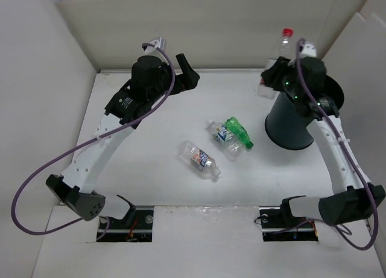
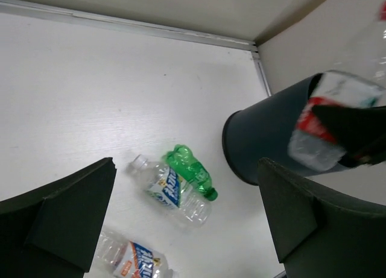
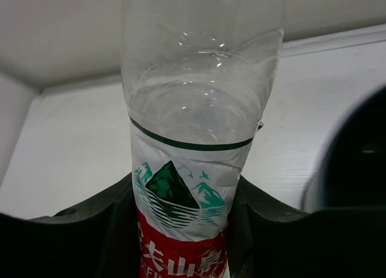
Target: Put the plastic bottles in the bin
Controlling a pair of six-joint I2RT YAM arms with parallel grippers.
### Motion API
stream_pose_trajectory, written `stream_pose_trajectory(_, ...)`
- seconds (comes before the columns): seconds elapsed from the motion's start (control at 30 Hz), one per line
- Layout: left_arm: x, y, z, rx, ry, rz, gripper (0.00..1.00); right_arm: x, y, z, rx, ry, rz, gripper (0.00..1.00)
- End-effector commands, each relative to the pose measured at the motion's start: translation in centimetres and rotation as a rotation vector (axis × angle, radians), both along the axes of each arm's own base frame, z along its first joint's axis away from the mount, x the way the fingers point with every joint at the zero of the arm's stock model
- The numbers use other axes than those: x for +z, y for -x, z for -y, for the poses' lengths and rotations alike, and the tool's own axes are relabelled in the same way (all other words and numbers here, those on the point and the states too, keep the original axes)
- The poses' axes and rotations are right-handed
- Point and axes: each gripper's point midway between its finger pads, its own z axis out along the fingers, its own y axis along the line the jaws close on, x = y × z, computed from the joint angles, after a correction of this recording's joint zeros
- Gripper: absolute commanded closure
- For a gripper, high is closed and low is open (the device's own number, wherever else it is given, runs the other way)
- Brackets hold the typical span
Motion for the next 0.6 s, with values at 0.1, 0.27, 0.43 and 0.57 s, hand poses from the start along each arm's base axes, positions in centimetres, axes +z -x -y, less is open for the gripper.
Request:
stream_pose_trajectory(0.1,-2.5,1.2,-2.1,0.034,-0.063,0.014,0.0,2.6,1.0,14.3,-0.515,0.01,-0.014,0.95)
stream_pose_trajectory(0.27,-5.8,2.8,-1.1,-0.069,-0.092,-0.048,0.0,1.7,1.4,20.1,-0.68,-0.01,-0.034,0.95)
stream_pose_trajectory(0.43,-8.4,3.8,-1.8,-0.071,-0.125,-0.1,0.0,-0.1,0.6,22.8,-0.782,0.025,-0.094,0.7)
stream_pose_trajectory(0.57,-11.7,4.9,-2.1,-0.069,-0.144,-0.209,0.0,-0.6,0.6,22.7,-0.79,0.003,-0.121,0.0)
